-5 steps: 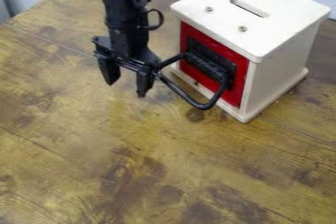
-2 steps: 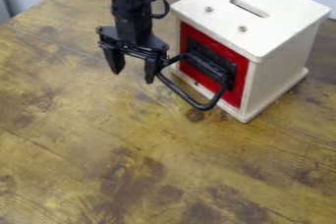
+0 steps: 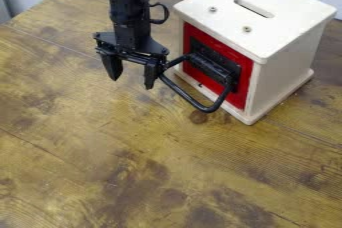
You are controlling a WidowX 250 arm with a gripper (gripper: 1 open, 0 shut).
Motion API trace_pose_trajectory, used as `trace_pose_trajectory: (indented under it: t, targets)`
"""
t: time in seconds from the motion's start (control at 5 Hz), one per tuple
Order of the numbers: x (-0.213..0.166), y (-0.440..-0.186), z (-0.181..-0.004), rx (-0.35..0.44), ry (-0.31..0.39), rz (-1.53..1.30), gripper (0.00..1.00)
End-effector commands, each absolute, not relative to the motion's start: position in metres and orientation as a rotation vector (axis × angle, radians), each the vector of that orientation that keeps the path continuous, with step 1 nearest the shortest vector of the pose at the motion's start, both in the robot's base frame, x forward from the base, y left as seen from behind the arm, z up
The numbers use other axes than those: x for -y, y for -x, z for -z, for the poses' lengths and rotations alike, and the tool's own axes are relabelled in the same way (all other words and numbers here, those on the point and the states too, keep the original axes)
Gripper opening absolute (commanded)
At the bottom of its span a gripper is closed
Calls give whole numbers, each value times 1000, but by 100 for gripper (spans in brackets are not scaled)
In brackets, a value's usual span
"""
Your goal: Close the drawer
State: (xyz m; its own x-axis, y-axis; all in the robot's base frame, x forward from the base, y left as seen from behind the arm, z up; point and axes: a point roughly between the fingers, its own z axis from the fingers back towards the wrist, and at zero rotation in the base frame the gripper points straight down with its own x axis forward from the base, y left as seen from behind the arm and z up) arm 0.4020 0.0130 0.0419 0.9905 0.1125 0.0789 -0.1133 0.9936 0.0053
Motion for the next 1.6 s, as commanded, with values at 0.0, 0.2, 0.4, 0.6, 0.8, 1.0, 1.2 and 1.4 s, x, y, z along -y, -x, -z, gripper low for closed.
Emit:
trace_pose_trajectory:
  t: [0.0, 0.2, 0.4, 0.6, 0.8, 1.0, 1.2, 1.4]
  targets:
    - [16, -414, -63, 150, 2, -87, 100]
    - [12, -421, -70, 167, -1, -160, 100]
    - [23, -419, -67, 163, 2, -138, 100]
    - [33, -415, -64, 159, 8, -103, 100]
    - [39, -409, -68, 154, 21, 7, 100]
    - [44, -404, -71, 144, 27, 106, 100]
    - [42, -401, -71, 134, 30, 136, 100]
    - [43, -404, -74, 187, 33, 141, 100]
